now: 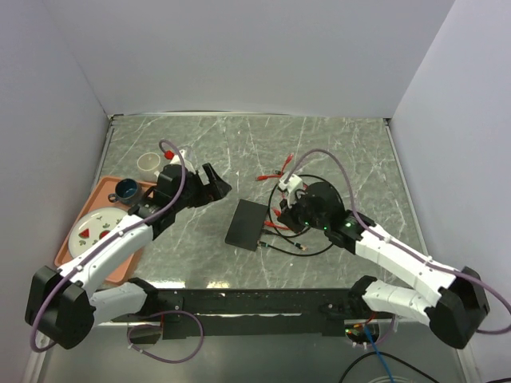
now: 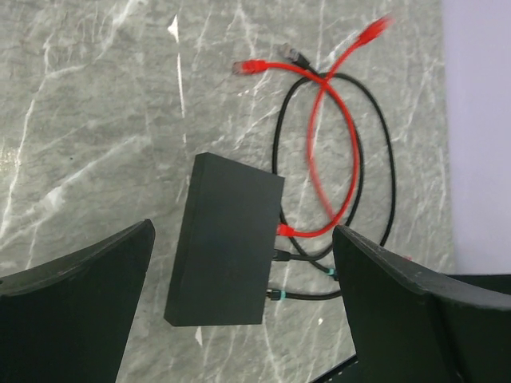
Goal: Insert the plug into the switch port
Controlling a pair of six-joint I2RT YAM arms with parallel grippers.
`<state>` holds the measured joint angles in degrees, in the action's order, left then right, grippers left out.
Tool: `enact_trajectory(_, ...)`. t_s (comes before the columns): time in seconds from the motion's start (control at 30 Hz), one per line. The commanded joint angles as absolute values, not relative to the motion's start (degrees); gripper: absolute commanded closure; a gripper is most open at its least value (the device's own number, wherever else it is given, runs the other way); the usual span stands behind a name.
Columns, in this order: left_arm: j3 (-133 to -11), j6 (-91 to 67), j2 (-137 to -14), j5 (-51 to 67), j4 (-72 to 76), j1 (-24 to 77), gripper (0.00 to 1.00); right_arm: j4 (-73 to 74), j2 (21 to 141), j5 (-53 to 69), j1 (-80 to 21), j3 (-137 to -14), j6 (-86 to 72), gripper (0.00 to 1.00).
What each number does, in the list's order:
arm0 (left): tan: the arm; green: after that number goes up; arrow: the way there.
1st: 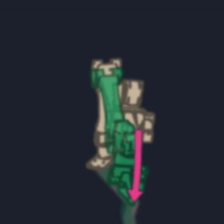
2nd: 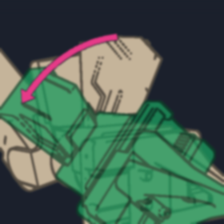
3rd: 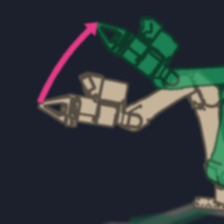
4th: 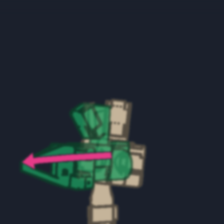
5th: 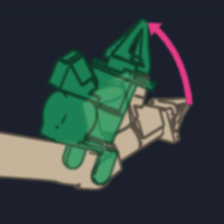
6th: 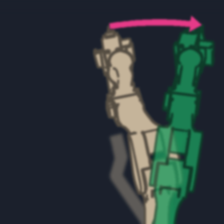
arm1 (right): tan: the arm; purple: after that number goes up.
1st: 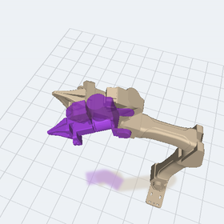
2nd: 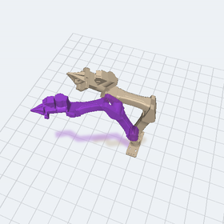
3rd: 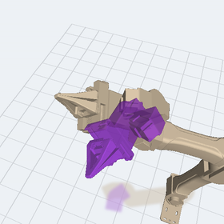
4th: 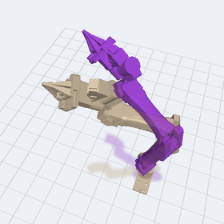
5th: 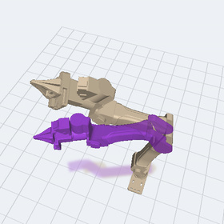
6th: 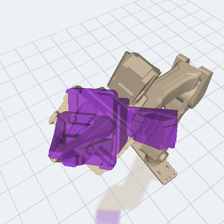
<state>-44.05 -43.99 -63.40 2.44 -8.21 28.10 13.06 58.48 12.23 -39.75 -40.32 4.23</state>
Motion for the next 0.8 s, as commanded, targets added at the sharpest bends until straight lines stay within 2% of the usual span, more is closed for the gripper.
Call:
enact_trajectory(0.0,-46.6,-41.5,-65.3,4.7,-7.3,27.2,0.00,16.8,62.0,-3.1,-41.6,-45.5,5.2,1.00)
enact_trajectory(0.33,-47.8,-39.1,-71.2,11.7,-6.1,26.8,0.01,22.0,79.7,-17.0,-48.2,-52.4,8.7,1.00)
enact_trajectory(0.6,-47.2,-39.6,-73.0,10.3,-6.3,25.9,0.01,24.0,92.6,-15.0,-48.4,-59.6,10.5,1.00)
enact_trajectory(0.77,-45.0,-41.7,-73.4,11.7,-6.0,22.4,0.03,23.4,96.5,-12.6,-48.8,-62.9,10.9,1.00)
